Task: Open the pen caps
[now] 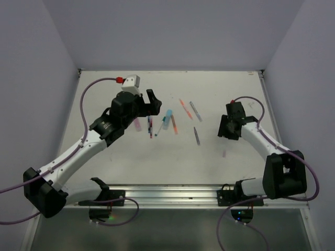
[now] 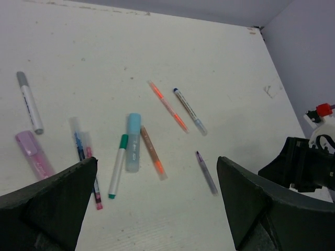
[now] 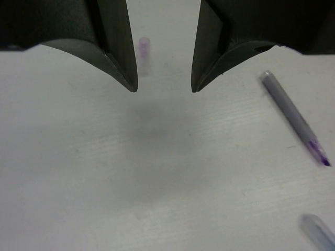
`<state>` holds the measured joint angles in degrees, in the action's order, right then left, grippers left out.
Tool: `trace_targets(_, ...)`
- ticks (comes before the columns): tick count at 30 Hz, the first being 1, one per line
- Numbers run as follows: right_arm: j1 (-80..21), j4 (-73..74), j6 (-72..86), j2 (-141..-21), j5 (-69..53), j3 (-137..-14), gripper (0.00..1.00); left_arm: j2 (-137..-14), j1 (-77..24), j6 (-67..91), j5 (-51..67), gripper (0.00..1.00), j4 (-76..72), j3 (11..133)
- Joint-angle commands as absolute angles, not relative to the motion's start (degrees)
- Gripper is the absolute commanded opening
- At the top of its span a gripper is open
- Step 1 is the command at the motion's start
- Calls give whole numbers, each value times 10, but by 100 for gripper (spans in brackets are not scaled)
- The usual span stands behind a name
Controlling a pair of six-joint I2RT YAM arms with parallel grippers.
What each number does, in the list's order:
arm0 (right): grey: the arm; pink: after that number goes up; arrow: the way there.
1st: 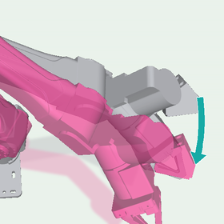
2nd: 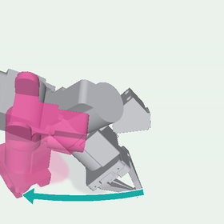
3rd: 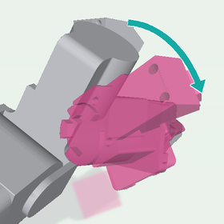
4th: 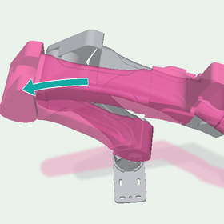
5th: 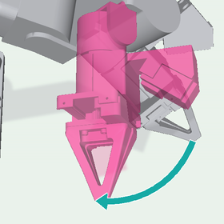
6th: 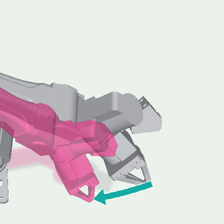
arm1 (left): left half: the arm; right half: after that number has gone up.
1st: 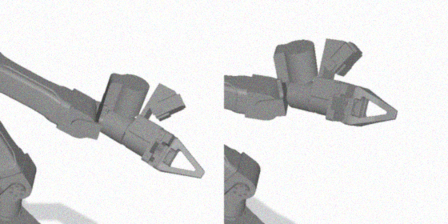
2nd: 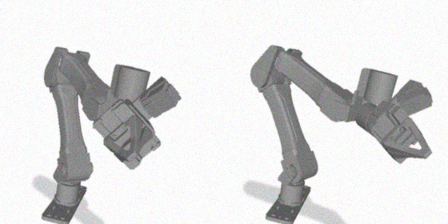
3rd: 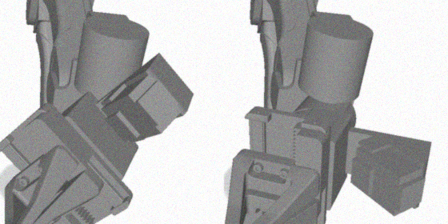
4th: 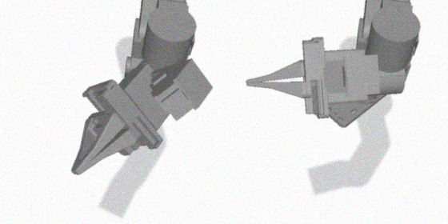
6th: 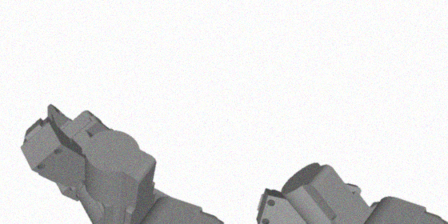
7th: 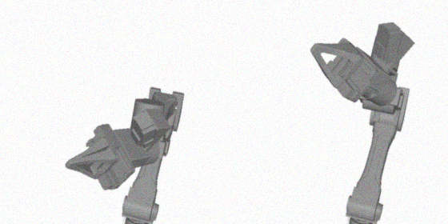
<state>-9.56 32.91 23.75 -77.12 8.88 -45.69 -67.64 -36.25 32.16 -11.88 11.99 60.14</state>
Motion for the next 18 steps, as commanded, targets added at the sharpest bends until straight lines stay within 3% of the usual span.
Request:
trace_targets(1,-112,302,185,-797,43,-540,50,-658,-354,286,-156,100,157,628)
trace_targets(10,-147,295,119,-959,4,-726,49,-675,-338,201,-168,100,257,665)
trace_targets(18,-159,336,45,-1090,-42,-838,47,-649,-335,126,-166,100,231,627)
